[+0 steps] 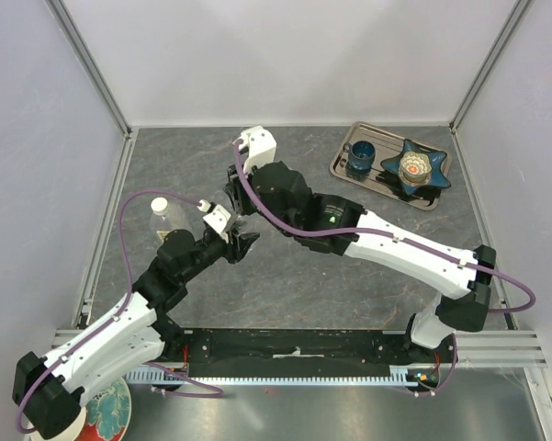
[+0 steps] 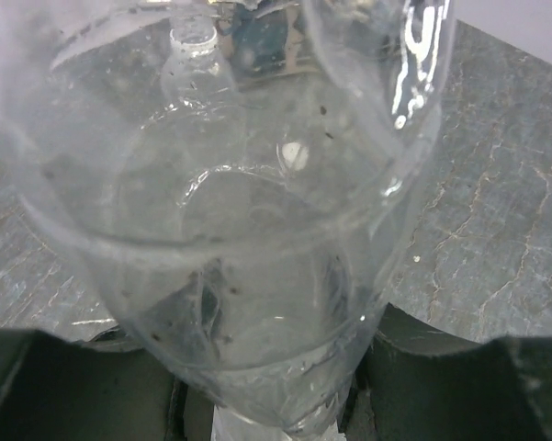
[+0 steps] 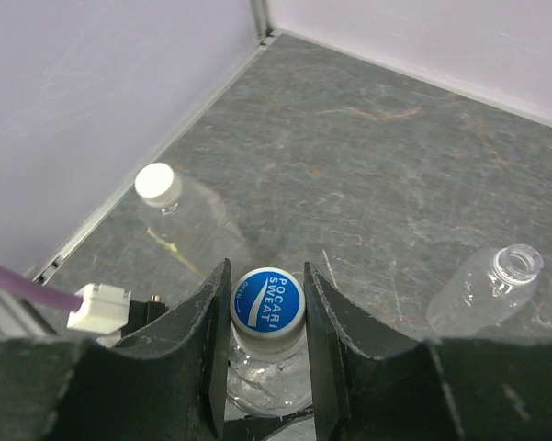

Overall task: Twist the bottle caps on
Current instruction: Screw the bottle cap onto the plastic bottle.

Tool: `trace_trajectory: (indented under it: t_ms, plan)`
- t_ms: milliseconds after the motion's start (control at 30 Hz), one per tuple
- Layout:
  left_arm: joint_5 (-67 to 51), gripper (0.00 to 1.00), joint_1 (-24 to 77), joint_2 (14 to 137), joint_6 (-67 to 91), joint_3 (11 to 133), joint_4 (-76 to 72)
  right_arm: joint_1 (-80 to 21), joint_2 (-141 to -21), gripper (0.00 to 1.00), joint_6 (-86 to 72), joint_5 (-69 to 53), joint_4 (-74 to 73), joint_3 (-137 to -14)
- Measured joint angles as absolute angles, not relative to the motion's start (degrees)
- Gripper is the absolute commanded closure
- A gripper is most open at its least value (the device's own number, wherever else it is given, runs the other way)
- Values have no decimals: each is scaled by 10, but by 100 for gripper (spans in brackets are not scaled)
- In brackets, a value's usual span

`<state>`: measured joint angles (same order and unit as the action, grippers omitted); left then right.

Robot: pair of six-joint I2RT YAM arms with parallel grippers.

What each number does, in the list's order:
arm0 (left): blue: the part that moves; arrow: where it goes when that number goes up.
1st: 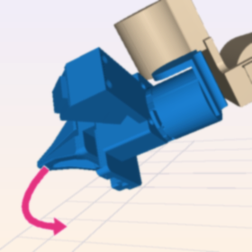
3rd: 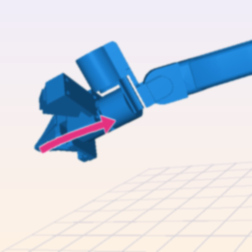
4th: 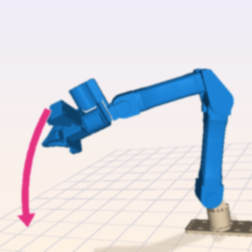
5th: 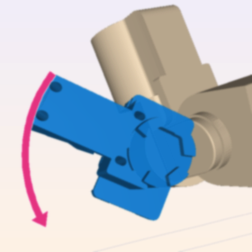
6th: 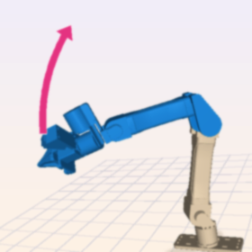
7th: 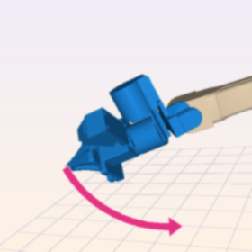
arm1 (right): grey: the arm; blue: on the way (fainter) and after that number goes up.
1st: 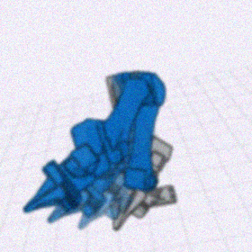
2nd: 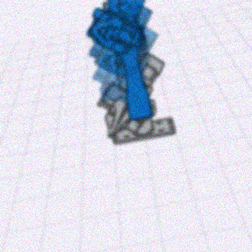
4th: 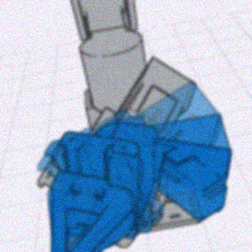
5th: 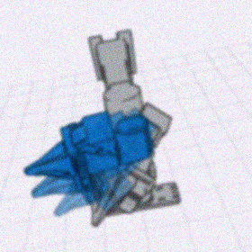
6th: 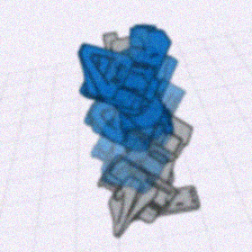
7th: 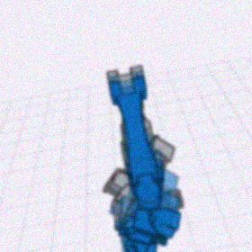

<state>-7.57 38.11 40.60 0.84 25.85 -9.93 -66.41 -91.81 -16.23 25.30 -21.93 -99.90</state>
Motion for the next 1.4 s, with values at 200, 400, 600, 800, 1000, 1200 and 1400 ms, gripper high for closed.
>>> trace_trajectory:
  t_ms: [200,400,600,800,1000,1200,1400]
  plan:
    - [-65,98,380,406,8,258,-97,-679,-929,41,-174,309,-224,-1012]
    - [-86,98,380,387,1,257,-154,-677,-914,6,-164,290,-255,-1022]
    - [-118,98,380,375,3,257,-192,-649,-846,4,-142,134,-269,-996]
    - [-187,97,379,373,23,257,-202,-544,-754,4,-88,-164,-267,-966]
    - [-397,97,379,377,44,261,-205,-505,-742,8,-55,-376,-266,-966]
    - [-536,98,380,391,50,278,-207,-493,-768,16,-54,-501,-256,-960]
    - [-581,98,389,403,53,280,-207,-493,-770,27,-81,-560,-199,-943]
